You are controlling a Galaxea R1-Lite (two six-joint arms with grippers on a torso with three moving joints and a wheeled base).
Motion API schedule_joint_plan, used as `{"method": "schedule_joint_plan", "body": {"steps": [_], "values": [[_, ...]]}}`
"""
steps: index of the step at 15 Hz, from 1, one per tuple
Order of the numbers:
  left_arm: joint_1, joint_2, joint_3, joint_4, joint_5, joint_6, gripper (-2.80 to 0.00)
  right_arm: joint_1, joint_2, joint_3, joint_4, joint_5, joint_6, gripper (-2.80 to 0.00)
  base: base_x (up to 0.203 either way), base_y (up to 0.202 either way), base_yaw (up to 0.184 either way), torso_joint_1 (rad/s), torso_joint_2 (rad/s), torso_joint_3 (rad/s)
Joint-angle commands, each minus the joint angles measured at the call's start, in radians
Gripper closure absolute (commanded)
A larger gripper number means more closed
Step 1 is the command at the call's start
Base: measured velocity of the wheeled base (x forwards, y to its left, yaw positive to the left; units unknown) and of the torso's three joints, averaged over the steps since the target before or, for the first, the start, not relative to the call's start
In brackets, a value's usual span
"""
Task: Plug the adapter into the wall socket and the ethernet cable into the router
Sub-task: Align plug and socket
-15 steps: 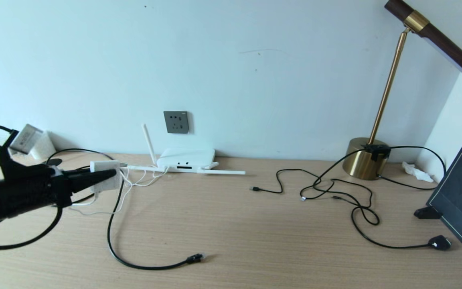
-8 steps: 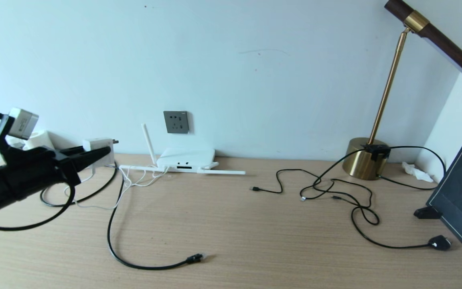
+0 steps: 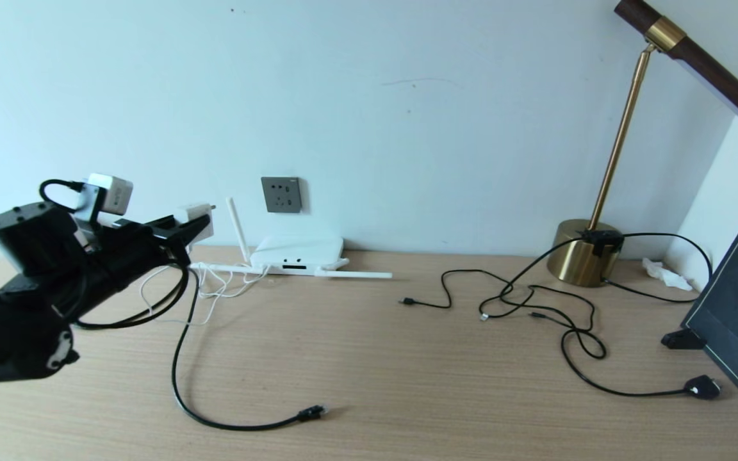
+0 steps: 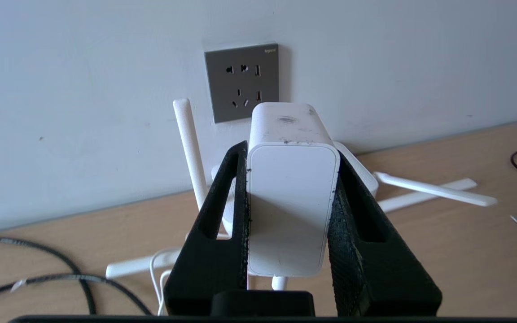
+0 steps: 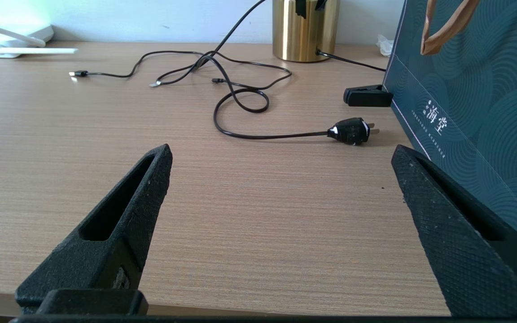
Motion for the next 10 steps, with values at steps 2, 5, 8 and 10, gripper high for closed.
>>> {"method": "schedule_joint_plan", "body": {"steps": [2,5,8,10], "values": [[-0.07,0.232,-0.145,-0.111,0.048,0.003,0.0,0.001,-0.001,0.012,0.0,0.0,0.0,-2.8,0.0,0.0,0.0,0.0,0.0,0.0],[-0.126,0.352,-0.311,-0.173,0.129,-0.008,0.0,0.0,-0.001,0.011,0.0,0.0,0.0,-2.8,0.0,0.0,0.0,0.0,0.0,0.0],[-0.148,0.48,-0.536,-0.179,0.189,-0.027,0.0,0.0,-0.001,0.012,0.0,0.0,0.0,-2.8,0.0,0.0,0.0,0.0,0.0,0.0],[-0.153,0.55,-0.643,-0.138,0.226,-0.05,0.0,0.0,0.0,0.012,0.0,0.0,0.0,-2.8,0.0,0.0,0.0,0.0,0.0,0.0]]}}
